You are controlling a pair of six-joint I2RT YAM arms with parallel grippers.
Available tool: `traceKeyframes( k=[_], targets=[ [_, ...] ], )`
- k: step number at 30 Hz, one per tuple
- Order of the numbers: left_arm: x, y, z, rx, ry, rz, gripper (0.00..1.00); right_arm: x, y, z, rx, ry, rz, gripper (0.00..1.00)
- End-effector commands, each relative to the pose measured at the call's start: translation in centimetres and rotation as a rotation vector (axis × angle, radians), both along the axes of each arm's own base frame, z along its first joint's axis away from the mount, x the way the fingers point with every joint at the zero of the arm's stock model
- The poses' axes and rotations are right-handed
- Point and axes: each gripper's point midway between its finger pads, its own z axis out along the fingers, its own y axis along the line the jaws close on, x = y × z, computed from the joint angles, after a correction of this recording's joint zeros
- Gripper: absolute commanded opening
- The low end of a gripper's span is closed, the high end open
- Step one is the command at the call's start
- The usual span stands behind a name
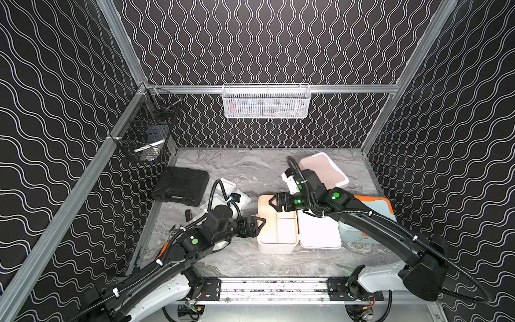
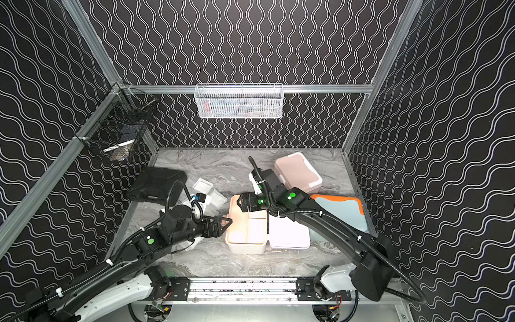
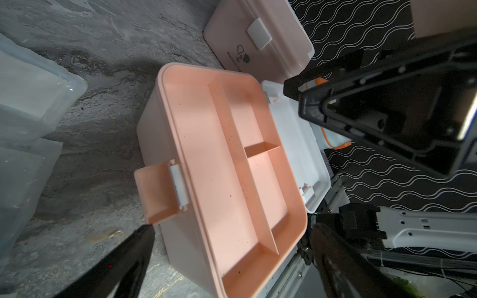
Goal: Open first aid kits and take out gauze
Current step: Pick up the compartment layer from the first aid kit.
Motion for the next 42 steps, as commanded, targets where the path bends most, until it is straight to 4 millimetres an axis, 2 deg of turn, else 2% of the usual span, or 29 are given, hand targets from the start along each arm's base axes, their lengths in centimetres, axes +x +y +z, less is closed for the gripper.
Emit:
traceKeyframes(
  k=[1,6,10,13,21,26,37,42],
  targets=[
    [-0.8,0.2,0.7,-0.042,0.011,-0.021,0.99,-0.6,0.0,-0.5,-0.06,0.054,-0.033,0.84],
    [-2.3,2.2,0.5,-0.012,0.004,0.009,0.99,-1.1,1.1,-0.8,-0.151,0.07,-0.038,0.8],
    [-3.3,3.4,1.0,-0.037,-0.015,0.031,0.99,-0.5,0.8,-1.9,-0.248,0.103,-0.077,0.74],
    [-3.5,3.5,1.0,-0.04,-0.003,0.035,0.99,0.5,0.2,-3.0,-0.317,0.097,-0.12,0.62],
    [-3.6,3.2,0.6,-0.048,0.016,0.026,0.99,1.7,0.9,-5.6,-0.4,0.141,-0.148,0.51],
    [-3.6,2.7,0.1,-0.064,0.033,0.011,0.99,1.5,0.7,-7.3,-0.427,0.19,-0.178,0.48],
    [-3.4,2.0,-0.5,-0.08,0.056,-0.004,0.99,0.7,-0.9,-7.7,-0.43,0.187,-0.249,0.53],
    [-3.3,1.8,-0.4,-0.091,0.057,-0.005,0.99,0.1,-0.9,-9.1,-0.448,0.225,-0.262,0.52]
  ],
)
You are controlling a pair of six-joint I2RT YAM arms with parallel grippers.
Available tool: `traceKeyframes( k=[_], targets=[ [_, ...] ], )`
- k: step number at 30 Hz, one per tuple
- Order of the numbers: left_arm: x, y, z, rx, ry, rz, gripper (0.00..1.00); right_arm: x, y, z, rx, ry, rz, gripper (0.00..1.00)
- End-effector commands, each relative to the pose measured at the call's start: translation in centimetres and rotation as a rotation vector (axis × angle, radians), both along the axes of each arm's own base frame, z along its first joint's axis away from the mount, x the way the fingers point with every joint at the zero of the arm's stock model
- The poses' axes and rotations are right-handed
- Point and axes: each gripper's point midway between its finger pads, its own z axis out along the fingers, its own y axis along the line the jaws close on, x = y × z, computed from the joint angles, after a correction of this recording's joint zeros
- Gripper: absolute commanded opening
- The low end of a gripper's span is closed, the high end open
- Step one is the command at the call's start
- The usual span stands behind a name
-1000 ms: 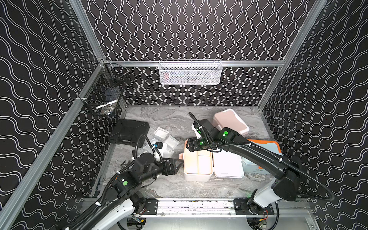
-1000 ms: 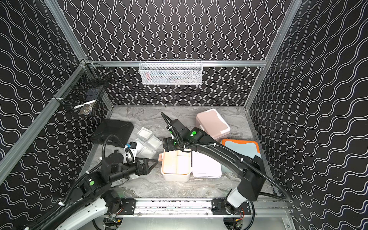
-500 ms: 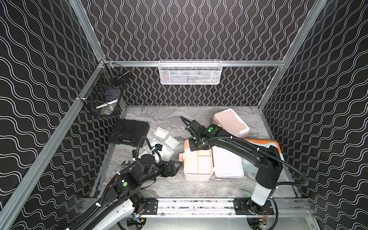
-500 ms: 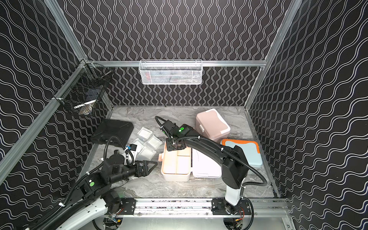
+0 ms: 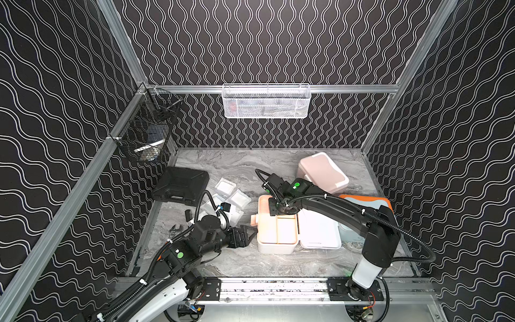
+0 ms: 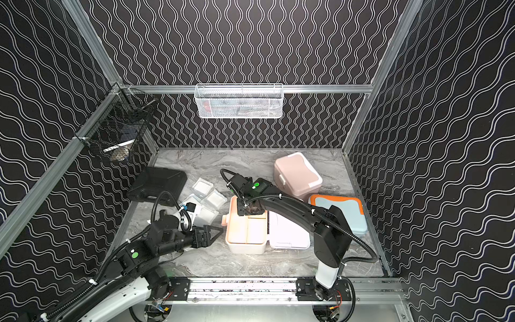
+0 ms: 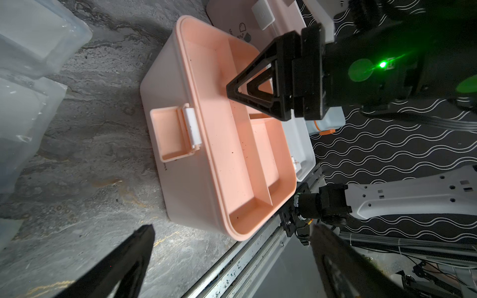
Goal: Open first aid kits and take out gauze
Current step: Pick up the compartment layer from the first aid kit.
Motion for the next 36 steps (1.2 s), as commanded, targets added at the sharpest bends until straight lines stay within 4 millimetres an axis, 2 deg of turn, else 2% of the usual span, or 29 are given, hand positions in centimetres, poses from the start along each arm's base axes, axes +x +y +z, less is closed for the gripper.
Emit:
traceKeyframes(
  k=[1,6,7,13,16,17,21,36],
  targets=[
    [0.3,-0.4,0.6,-0.034,-0.014,-0.002,0.99,-0.4,0.0,-0.9,-0.015,0.019,-0.036,0.51],
    [0.4,-0.7,0.1,-0.032,0.008,-0.009,0.99,-0.7,0.1,-1.8,-0.11,0.01,-0.055,0.33],
    [0.4,-0.8,-0.1,-0.033,0.012,-0.012,0.99,-0.7,0.1,-1.9,-0.132,0.006,-0.06,0.26],
    [0.4,-1.4,-0.8,-0.042,0.035,-0.028,0.99,-0.6,0.0,-2.4,-0.181,-0.009,-0.09,0.11],
    [0.4,-1.5,-1.0,-0.047,0.043,-0.035,0.99,-0.5,0.2,-2.1,-0.167,-0.022,-0.095,0.08],
    [0.3,-1.6,-1.0,-0.048,0.042,-0.036,0.99,-0.4,0.4,-1.9,-0.157,-0.028,-0.093,0.03],
    [0.3,-1.6,-1.1,-0.046,0.046,-0.039,0.99,-0.3,0.9,-1.2,-0.12,-0.042,-0.099,0.0],
    [0.4,-1.7,-1.0,-0.043,0.047,-0.04,0.99,0.3,1.4,1.7,-0.097,-0.122,-0.093,0.0]
  ],
)
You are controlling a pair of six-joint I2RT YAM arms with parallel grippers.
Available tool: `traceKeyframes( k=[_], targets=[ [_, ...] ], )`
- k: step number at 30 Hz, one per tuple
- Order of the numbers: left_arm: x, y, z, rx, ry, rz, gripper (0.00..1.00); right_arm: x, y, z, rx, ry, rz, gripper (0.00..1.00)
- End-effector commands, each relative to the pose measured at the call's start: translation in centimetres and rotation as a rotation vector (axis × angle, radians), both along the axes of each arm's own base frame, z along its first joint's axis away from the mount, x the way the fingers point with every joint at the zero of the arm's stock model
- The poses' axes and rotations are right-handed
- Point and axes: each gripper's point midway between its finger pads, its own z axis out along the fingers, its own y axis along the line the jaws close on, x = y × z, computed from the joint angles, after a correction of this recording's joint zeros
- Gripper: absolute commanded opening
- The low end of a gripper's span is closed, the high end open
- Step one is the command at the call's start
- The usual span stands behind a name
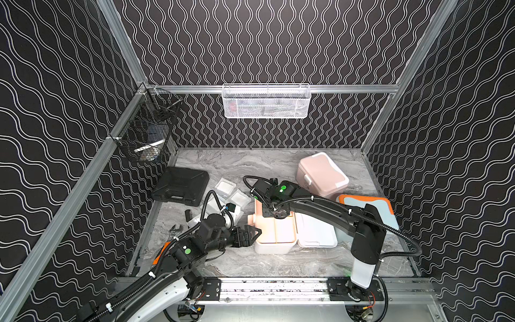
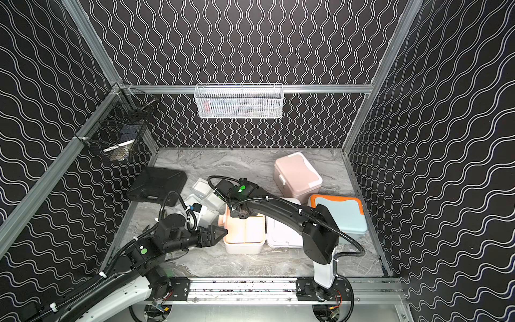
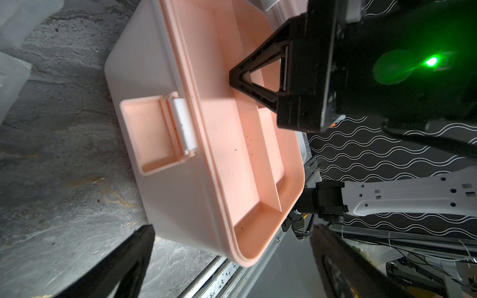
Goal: Open first aid kits and take out gauze
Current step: Pick up the compartment layer from the first aid kit.
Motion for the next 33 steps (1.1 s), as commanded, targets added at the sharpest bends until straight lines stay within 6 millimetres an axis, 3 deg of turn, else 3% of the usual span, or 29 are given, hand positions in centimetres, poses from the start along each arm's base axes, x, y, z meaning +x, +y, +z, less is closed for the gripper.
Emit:
traceKeyframes(
  k=[1,12,17,22,27,33],
  targets=[
    [0.2,-0.3,0.8,-0.027,-0.016,-0.003,0.99,0.3,-0.3,0.9,-0.016,-0.035,-0.004,0.0],
    [0.3,-0.5,0.7,-0.027,-0.012,-0.007,0.99,-0.1,0.0,1.6,-0.06,-0.043,0.031,0.0],
    [0.2,0.0,1.3,-0.027,-0.032,0.005,0.99,-0.3,0.2,3.0,-0.071,-0.069,0.044,0.0],
    [0.0,1.2,3.3,-0.021,-0.091,0.042,0.99,-0.7,1.0,5.8,-0.01,-0.126,0.095,0.0],
    [-0.4,2.4,6.5,-0.04,-0.189,0.063,0.99,-1.5,1.7,9.3,0.143,-0.199,0.175,0.0],
    [-1.2,4.2,10.9,-0.05,-0.335,0.096,0.99,-2.4,-1.0,16.3,0.316,-0.412,0.234,0.0]
  ],
)
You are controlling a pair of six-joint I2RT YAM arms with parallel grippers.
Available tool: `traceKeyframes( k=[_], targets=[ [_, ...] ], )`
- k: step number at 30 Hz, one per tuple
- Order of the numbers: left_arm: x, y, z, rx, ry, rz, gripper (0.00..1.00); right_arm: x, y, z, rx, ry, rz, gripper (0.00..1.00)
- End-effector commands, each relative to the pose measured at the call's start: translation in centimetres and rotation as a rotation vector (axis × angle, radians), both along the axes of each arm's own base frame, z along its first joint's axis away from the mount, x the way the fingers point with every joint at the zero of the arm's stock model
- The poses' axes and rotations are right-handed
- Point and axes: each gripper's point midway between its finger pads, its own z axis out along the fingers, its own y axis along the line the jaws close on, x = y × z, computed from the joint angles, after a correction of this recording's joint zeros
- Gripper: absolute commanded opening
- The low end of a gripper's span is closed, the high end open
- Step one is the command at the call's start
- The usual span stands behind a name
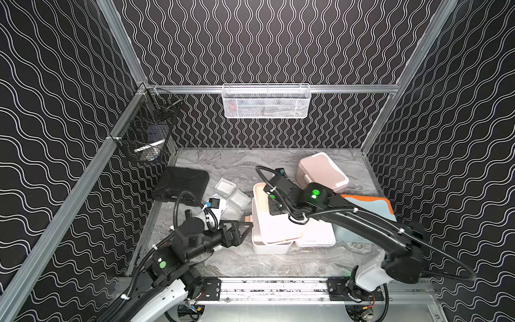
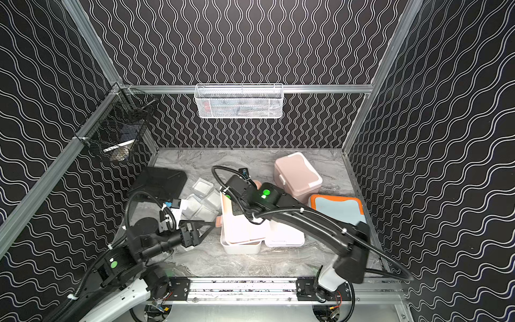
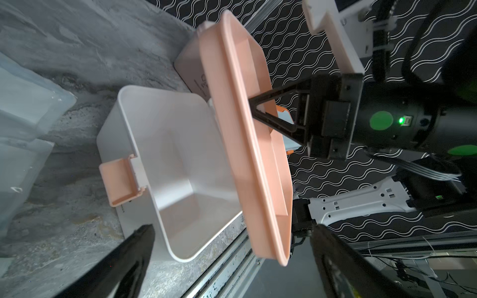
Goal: Open first aid kits and take out gauze
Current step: Pick up the compartment layer from the first aid kit.
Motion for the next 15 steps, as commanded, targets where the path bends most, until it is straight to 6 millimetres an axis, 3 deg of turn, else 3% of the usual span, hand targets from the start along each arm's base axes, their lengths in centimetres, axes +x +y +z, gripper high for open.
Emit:
traceKeyframes(
  k=[1,6,10,15],
  targets=[
    [-0.1,1.3,1.8,0.043,-0.092,0.035,0.99,0.3,-0.8,5.1,0.139,-0.174,0.029,0.0],
    [-1.1,2.5,5.4,0.039,-0.23,0.042,0.99,-2.0,-6.0,11.3,0.336,-0.382,0.038,0.0],
    [-2.2,3.0,8.1,0.009,-0.334,0.024,0.99,-5.2,-10.7,15.4,0.547,-0.539,0.073,0.0],
    [-3.1,2.3,9.7,-0.032,-0.391,-0.033,0.99,-8.4,-15.7,16.9,0.724,-0.655,0.079,0.0]
  ],
)
